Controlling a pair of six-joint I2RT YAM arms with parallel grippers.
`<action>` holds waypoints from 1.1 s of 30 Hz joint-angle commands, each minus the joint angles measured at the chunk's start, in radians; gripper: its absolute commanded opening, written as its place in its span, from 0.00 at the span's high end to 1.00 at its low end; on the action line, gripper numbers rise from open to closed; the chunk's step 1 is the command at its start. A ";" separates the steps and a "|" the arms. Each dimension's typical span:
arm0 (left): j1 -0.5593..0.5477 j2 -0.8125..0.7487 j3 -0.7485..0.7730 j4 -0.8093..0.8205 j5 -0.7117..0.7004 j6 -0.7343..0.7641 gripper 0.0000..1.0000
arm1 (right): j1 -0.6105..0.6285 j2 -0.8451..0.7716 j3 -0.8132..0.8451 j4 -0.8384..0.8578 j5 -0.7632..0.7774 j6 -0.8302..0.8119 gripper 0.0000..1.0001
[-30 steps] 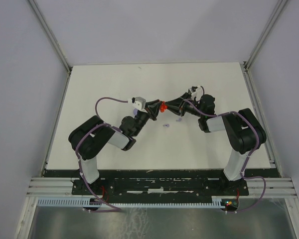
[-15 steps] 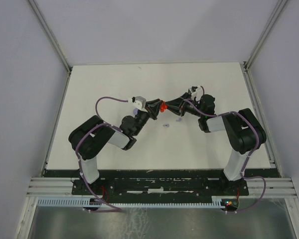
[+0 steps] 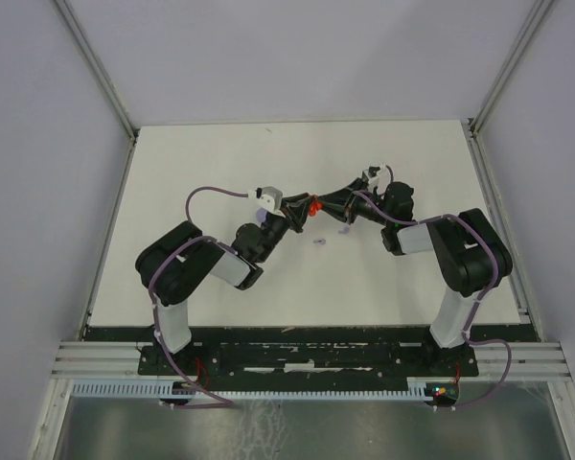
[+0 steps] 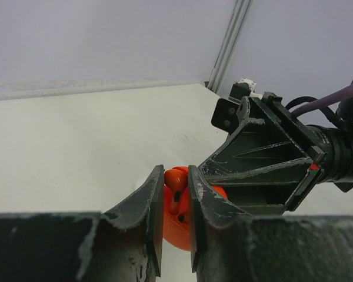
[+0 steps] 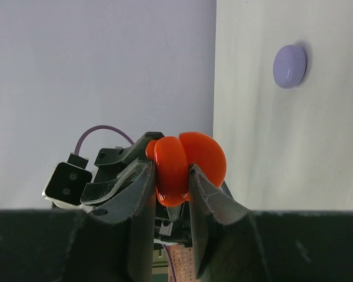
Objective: Insert the wireless bluetooth earbuds into the charging case
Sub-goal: Place the earbud in the charging case.
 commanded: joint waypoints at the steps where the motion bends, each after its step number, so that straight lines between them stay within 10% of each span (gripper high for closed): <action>1: 0.002 0.019 0.021 0.130 0.010 -0.049 0.97 | -0.006 -0.023 0.003 0.098 -0.029 0.007 0.99; 10: 0.002 0.020 0.022 0.129 0.006 -0.051 0.95 | -0.007 -0.024 0.002 0.100 -0.031 0.009 0.99; 15: 0.002 0.005 0.018 0.118 -0.017 -0.055 0.38 | -0.009 -0.024 0.001 0.100 -0.031 0.008 0.99; 19: 0.002 -0.016 0.016 0.119 -0.048 -0.050 0.21 | -0.009 -0.024 0.000 0.100 -0.030 0.009 0.99; 33: 0.002 -0.277 -0.081 0.131 -0.298 0.050 0.08 | -0.033 -0.008 0.001 0.116 -0.035 0.018 0.99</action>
